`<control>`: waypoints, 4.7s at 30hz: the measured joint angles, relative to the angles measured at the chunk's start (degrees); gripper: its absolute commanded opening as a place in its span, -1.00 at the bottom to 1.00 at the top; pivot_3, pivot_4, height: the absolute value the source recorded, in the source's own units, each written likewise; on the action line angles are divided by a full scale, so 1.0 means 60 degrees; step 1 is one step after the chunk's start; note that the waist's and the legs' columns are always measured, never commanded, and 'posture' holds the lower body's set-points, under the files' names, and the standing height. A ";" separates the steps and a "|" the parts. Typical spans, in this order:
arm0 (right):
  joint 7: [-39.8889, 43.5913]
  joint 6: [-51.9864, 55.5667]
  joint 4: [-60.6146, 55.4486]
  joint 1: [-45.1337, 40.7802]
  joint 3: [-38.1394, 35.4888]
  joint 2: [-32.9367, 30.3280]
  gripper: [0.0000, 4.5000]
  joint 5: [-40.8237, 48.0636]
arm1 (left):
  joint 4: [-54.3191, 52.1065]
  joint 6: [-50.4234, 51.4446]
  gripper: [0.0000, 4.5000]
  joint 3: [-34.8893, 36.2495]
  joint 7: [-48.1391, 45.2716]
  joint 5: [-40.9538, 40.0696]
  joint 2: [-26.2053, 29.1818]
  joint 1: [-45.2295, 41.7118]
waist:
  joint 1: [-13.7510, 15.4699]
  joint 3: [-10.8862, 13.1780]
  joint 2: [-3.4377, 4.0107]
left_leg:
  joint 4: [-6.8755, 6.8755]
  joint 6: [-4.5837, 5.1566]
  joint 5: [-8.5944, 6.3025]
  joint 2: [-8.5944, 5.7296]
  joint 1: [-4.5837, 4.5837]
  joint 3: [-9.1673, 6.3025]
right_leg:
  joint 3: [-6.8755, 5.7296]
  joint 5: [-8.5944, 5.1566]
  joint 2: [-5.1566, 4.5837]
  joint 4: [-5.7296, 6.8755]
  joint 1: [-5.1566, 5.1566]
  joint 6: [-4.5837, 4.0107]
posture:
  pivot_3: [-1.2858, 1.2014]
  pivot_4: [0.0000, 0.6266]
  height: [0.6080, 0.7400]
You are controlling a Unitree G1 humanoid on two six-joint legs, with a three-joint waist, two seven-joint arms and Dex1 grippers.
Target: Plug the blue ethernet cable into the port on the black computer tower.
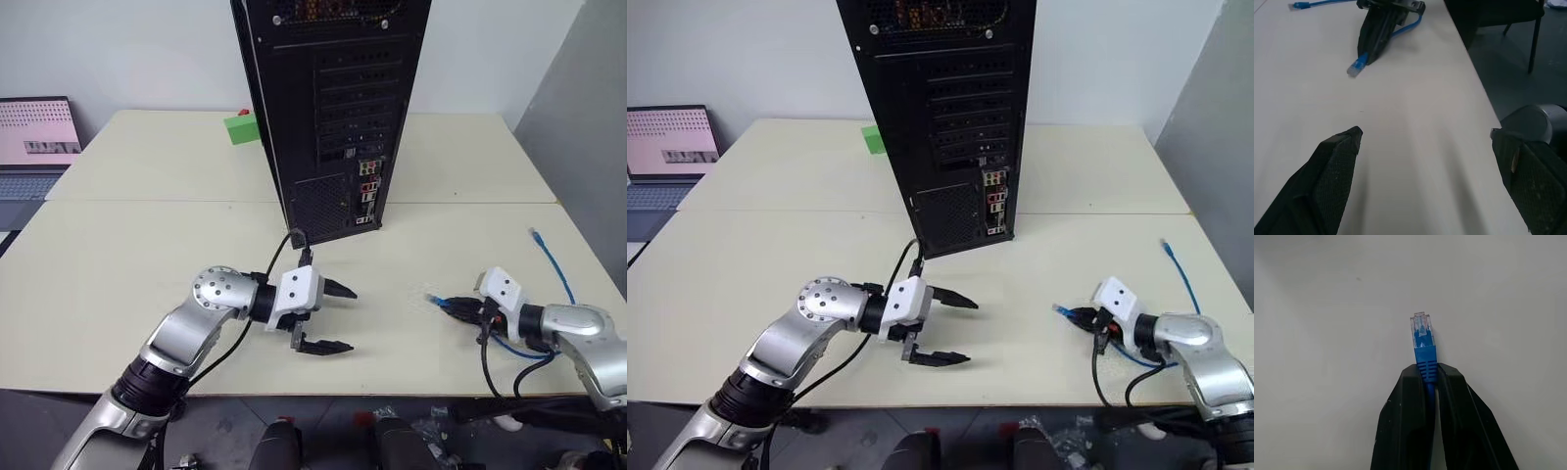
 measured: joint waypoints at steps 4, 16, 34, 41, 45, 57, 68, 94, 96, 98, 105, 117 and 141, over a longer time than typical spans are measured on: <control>0.0027 0.1138 -0.1534 -0.0685 0.0622 0.0393 -0.96 0.0383 | 0.0548 -0.0320 1.00 -0.0007 0.0129 0.0295 -0.0351 -0.0296 | 0.0006 0.0000 0.0000 | 0.0002 0.0000 0.0000 0.0000 -0.0003 -0.0011 | -0.0012 0.0000 0.0002 0.0001 0.0001 0.0000 | 0.03 -0.52 1.00; -0.0119 0.2390 -0.2511 -0.1566 0.1712 0.0821 -0.96 0.0561 | 0.1459 -0.1013 1.00 -0.0259 0.0203 0.0840 -0.0880 -0.0726 | 0.0022 0.0000 0.0000 | 0.0003 0.0000 0.0000 -0.0003 -0.0008 -0.0017 | -0.0019 0.0002 -0.0001 -0.0001 0.0000 -0.0002 | 0.03 -0.52 1.00; -0.0173 0.2817 -0.2538 -0.1856 0.1745 0.1168 -0.97 0.0586 | 0.2343 -0.1796 -0.47 -0.0418 0.0001 0.1405 -0.1113 -0.0972 | 0.0019 0.0000 0.0000 | 0.0003 0.0000 0.0000 -0.0004 -0.0009 -0.0019 | -0.0021 0.0002 -0.0001 0.0000 -0.0001 -0.0003 | 0.03 -0.52 1.00; -0.0163 0.2738 -0.2592 -0.1860 0.1892 0.1154 -0.97 0.0507 | 0.2468 -0.1951 -0.90 -0.0420 0.0002 0.1457 -0.1146 -0.1010 | 0.0019 0.0000 0.0000 | 0.0003 0.0000 0.0000 -0.0004 -0.0009 -0.0019 | -0.0020 0.0002 -0.0001 0.0000 -0.0001 -0.0003 | 0.03 -0.52 1.00; -0.0162 0.2726 -0.2592 -0.1860 0.1904 0.1153 -0.97 0.0489 | 0.2468 -0.1951 -0.90 -0.0420 -0.0012 0.1456 -0.1143 -0.1009 | 0.0018 0.0000 0.0000 | 0.0003 0.0000 0.0000 -0.0003 -0.0009 -0.0019 | -0.0021 0.0003 -0.0001 0.0001 -0.0001 -0.0003 | 0.03 -0.52 1.00; -0.0140 0.2521 -0.2591 -0.1862 0.1957 0.1118 -0.97 0.0345 | 0.2551 -0.2217 -0.91 -0.0418 0.0015 0.1459 -0.1143 -0.1005 | 0.0019 0.0000 0.0000 | 0.0003 0.0000 0.0000 -0.0004 -0.0008 -0.0019 | -0.0020 0.0002 -0.0001 0.0001 -0.0001 -0.0003 | 0.03 -0.52 1.00; 0.0102 0.2443 -0.2588 -0.1862 0.2065 0.0923 -0.10 0.0294 | 0.2598 -0.2631 -0.91 -0.0413 0.0028 0.1450 -0.1170 -0.0950 | 0.0019 0.0000 0.0000 | 0.0003 0.0000 0.0000 -0.0004 -0.0009 -0.0019 | -0.0021 0.0003 -0.0001 0.0000 0.0000 -0.0003 | 0.03 -0.52 1.00; -0.0765 0.5252 -0.3062 -0.1681 0.0041 0.1702 0.01 0.3994 | 0.7013 -1.4599 -0.91 0.0402 0.5460 0.6112 -0.1094 -0.1643 | 0.0032 -0.0001 -0.0001 | 0.0003 0.0000 0.0000 -0.0007 -0.0010 -0.0017 | -0.0022 0.0010 -0.0006 0.0000 0.0001 0.0005 | 0.03 -0.52 1.00; -0.0795 0.5253 -0.2898 -0.1817 0.0165 0.1815 0.01 0.3995 | 0.7082 -1.4709 -0.91 0.0402 0.5812 0.6374 -0.1092 -0.1716 | 0.0034 -0.0001 -0.0001 | 0.0003 0.0000 0.0001 -0.0007 -0.0010 -0.0018 | -0.0024 0.0010 -0.0005 0.0001 0.0000 0.0005 | 0.03 -0.52 1.00; -0.0817 0.5263 -0.2843 -0.1900 0.0181 0.1897 0.01 0.4041 | 0.7134 -1.4772 -0.91 0.0402 0.6087 0.6560 -0.1083 -0.1769 | 0.0034 -0.0001 -0.0001 | 0.0003 0.0000 0.0000 -0.0006 -0.0009 -0.0019 | -0.0026 0.0010 -0.0004 0.0002 0.0001 0.0004 | 0.03 -0.52 1.00; -0.0937 0.5512 -0.2610 -0.2065 0.0191 0.2193 -0.39 0.4350 | 0.7154 -1.4842 -0.91 0.0397 0.6776 0.7056 -0.0882 -0.1878 | 0.0024 -0.0001 -0.0001 | 0.0003 -0.0001 0.0000 -0.0006 -0.0008 -0.0019 | -0.0026 0.0011 -0.0004 0.0005 0.0001 0.0004 | 0.03 -0.52 1.00; -0.1120 0.5723 -0.2425 -0.2307 0.0168 0.2329 -1.00 0.4557 | 0.7145 -1.4868 -0.91 0.0379 0.7561 0.7470 -0.0763 -0.1878 | 0.0025 -0.0001 -0.0001 | 0.0002 -0.0001 0.0000 -0.0005 -0.0009 -0.0019 | -0.0025 0.0011 -0.0004 0.0005 0.0000 0.0005 | 0.03 -0.52 1.00; -0.5251 0.5635 -0.3230 -0.2437 -0.0423 0.3687 -1.00 0.3145 | 0.1497 -0.3263 0.69 -0.0069 0.4502 0.1024 -0.0954 0.1044 | -0.0038 -0.0003 0.0002 | -0.0002 0.0000 0.0000 0.0003 -0.0010 -0.0027 | -0.0023 0.0010 0.0001 0.0018 -0.0008 0.0004 | 0.03 -0.52 1.00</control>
